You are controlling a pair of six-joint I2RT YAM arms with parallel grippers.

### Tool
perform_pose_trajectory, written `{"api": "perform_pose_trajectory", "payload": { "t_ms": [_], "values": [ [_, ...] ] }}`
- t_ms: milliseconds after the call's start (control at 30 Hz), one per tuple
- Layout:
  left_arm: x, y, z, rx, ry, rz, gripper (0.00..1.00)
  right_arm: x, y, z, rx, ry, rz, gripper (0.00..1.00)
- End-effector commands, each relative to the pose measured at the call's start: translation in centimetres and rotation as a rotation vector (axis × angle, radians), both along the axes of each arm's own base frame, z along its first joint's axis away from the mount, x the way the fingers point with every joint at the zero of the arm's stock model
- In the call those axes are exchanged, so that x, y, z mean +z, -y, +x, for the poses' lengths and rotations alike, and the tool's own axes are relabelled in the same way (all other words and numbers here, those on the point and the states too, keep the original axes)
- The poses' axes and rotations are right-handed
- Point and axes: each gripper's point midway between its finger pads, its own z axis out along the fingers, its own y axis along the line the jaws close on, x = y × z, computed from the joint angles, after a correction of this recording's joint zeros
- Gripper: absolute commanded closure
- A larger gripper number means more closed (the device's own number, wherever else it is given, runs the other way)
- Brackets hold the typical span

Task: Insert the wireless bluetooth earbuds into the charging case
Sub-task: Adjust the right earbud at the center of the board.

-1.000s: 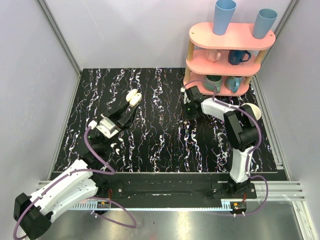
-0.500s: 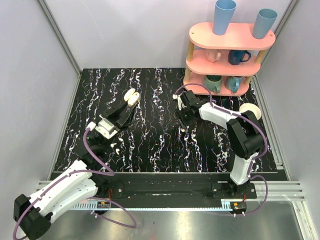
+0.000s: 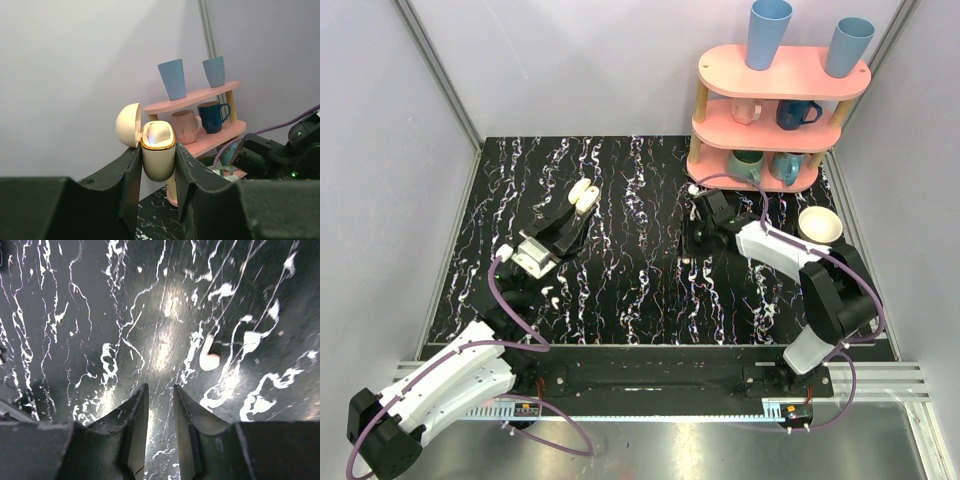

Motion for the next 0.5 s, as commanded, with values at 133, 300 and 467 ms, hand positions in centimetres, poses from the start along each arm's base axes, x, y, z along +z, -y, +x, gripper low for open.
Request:
{"api": "perform_pose_trajectory", "payload": {
  "t_ms": [133,300,467],
  "values": [
    [1.1,-0.8,-0.3,0.024,0.033,-0.038,1.00,-2.0,-2.0,-1.0,-0.122,-0.141,0.137,0.69],
    [1.0,-0.8,-0.2,0.031,0.031,-0.035,1.00,-3.1,-1.4,-0.6,-0.164,-0.149,0.095,0.68],
    [1.0,-0.8,-0.1,0.035,0.030,-0.033,1.00,-4.6,-0.2,-0.1,-0.210,-0.159,0.008,0.66]
  ]
}}
